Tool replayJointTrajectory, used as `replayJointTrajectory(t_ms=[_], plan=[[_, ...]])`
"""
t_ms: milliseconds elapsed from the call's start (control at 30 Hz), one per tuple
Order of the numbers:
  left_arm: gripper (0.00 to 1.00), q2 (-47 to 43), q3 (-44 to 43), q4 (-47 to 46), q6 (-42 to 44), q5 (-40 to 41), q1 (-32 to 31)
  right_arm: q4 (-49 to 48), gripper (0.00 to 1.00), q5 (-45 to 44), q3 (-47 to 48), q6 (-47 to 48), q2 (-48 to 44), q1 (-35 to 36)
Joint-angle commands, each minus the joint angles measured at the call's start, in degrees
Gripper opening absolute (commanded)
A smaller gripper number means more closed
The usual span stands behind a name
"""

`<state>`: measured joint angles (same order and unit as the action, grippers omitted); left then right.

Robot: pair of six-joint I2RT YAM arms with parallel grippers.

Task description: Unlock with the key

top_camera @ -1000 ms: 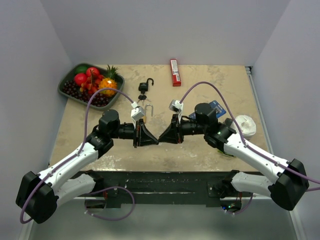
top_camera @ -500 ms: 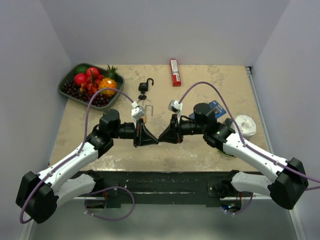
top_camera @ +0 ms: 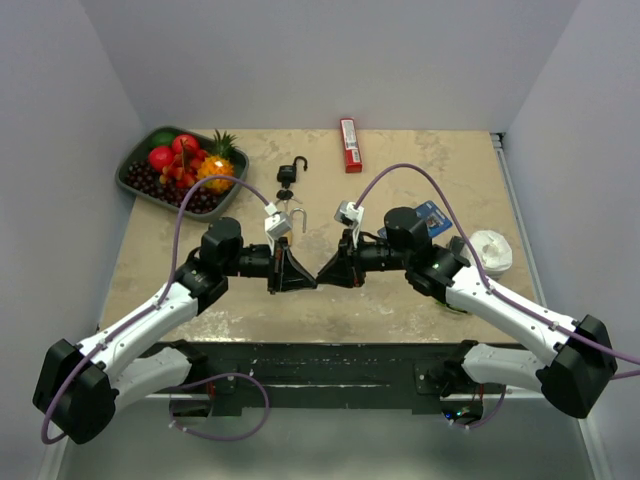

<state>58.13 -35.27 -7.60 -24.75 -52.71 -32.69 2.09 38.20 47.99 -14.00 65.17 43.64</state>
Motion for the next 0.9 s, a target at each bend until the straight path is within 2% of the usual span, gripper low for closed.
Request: replayJointTrajectory(t_ms=[0, 33, 67, 167, 200, 300, 533, 867], plan=[[0.0, 0.1, -1.6, -1.5, 2.2, -4.7, 0.0, -1.8, 0.2, 1.3, 3.7, -2.2, -1.3, 0.9], [0.0, 0.3, -1.6, -0.8, 2.7, -5.6, 0.0, -1.8, 0.28, 1.5, 4.0, -2.2, -1.2, 0.9], [0.0, 0.4, -1.6, -0.1, 3.3, -6.4, -0.1, -1.6, 0.43, 2.0, 4.3, -2.0, -1.1, 0.8], [0.0, 0.4, -2.2, 3.6, 6.6, -9.3, -0.1, -1.6, 0.55, 4.5, 5.1, -1.8, -1.4, 0.8], [0.0, 0.6, -2.4, 5.0, 8.9, -10.3, 0.0, -1.5, 0.55, 6.7, 5.4, -1.8, -1.4, 0.8], [0.0, 0.5, -3.7, 10.6, 12.4, -11.2, -0.1, 0.2, 0.54, 10.1, 6.3, -1.4, -0.9, 0.8], [0.0, 0.1, -4.0, 11.3, 13.1, -12.9, -0.1, 10.2, 0.43, 13.7, 8.8, 3.7, 2.1, 0.8], [0.0, 1.5, -5.3, 12.8, 13.8, -13.8, -0.3, 11.5, 0.3, 15.9, 7.8, 4.4, 4.9, 1.2]])
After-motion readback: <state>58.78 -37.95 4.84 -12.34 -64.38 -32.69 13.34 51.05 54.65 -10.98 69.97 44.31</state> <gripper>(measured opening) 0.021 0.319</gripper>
